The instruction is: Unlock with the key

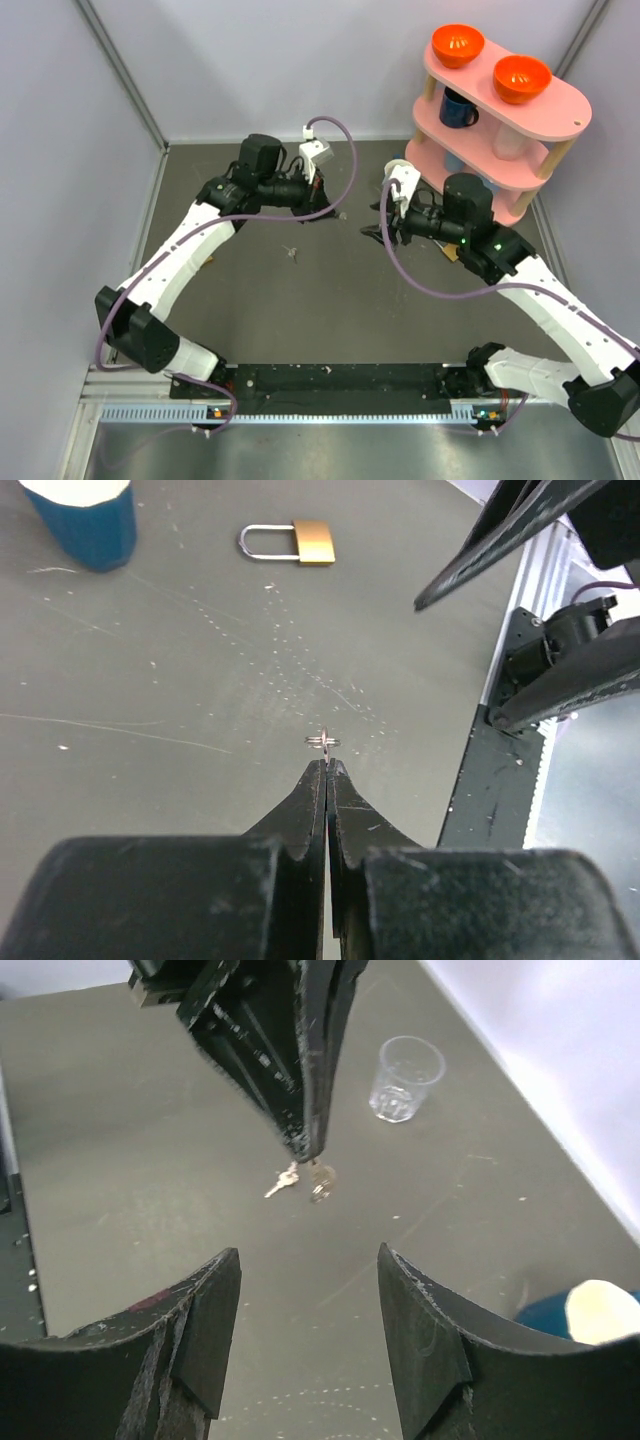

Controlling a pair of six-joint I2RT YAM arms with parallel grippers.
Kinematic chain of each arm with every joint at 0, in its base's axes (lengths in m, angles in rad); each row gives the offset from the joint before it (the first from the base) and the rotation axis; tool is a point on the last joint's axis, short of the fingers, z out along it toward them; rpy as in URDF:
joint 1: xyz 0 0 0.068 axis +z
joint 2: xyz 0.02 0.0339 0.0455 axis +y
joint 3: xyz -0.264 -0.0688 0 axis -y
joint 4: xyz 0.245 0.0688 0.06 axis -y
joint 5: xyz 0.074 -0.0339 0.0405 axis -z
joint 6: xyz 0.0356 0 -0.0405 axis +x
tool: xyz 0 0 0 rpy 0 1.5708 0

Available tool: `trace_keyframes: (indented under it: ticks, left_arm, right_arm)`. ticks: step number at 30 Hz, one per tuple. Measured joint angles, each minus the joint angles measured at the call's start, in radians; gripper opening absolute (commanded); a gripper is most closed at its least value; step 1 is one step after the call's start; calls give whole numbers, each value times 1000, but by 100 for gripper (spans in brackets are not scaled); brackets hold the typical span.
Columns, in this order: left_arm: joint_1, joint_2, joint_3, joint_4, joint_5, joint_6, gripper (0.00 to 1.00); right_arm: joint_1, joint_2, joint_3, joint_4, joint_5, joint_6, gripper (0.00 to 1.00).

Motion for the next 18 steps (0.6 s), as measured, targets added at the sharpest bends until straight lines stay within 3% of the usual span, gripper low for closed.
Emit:
trace_keyframes:
  ticks: [7,18]
  left_arm:
    - [-4,-80,-7,9,-79,51,0]
    - [-5,-217,-66,90,-153,58,0]
  right_arm:
    - [0,44,4,-6,-86,47,56]
    - [0,53,59,-10,-80,105,62]
